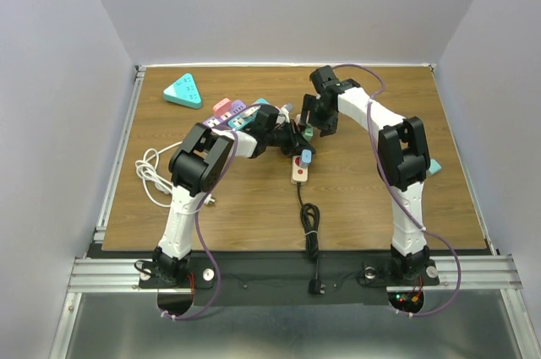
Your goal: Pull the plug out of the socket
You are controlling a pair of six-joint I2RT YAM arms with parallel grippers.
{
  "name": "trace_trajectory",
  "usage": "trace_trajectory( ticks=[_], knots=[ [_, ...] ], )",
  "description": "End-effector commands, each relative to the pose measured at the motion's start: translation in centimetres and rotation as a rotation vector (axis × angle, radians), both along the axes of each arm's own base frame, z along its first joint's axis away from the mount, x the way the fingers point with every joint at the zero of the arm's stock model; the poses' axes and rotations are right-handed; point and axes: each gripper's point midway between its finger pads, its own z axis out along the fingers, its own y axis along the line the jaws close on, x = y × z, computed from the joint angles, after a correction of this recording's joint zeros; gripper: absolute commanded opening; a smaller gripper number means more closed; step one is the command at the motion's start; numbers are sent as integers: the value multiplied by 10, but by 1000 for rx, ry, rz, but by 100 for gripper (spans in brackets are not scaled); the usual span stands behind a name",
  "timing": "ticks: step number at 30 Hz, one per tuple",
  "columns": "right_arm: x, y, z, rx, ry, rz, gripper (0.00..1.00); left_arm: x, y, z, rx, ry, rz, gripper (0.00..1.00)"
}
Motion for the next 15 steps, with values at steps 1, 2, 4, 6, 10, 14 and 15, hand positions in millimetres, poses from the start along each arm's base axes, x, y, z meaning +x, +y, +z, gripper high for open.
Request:
trace_trajectory(
  ticks=[1, 2, 4, 6, 10, 14, 15],
  knots=[
    [16, 12, 16, 52, -56, 7, 71, -58, 64, -133, 378, 166, -44, 0],
    [14, 14, 16, 59, -51, 9, 69, -58, 64, -133, 378, 167, -44, 0],
    [10, 14, 17, 65, -44, 3, 61, -58, 65, -134, 379, 167, -43, 0],
    [3, 17, 20, 70, -40, 6, 57, -57, 64, -133, 378, 164, -43, 0],
    [-9, 22, 24, 80, -31, 5, 54, -55, 63, -133, 377, 162, -41, 0],
    [-17, 34, 12, 81, 0, 23, 42, -54, 63, -133, 378, 159, -41, 0],
    [-19, 37, 12, 85, 3, 28, 34, -54, 63, -133, 378, 159, -41, 0]
  ],
)
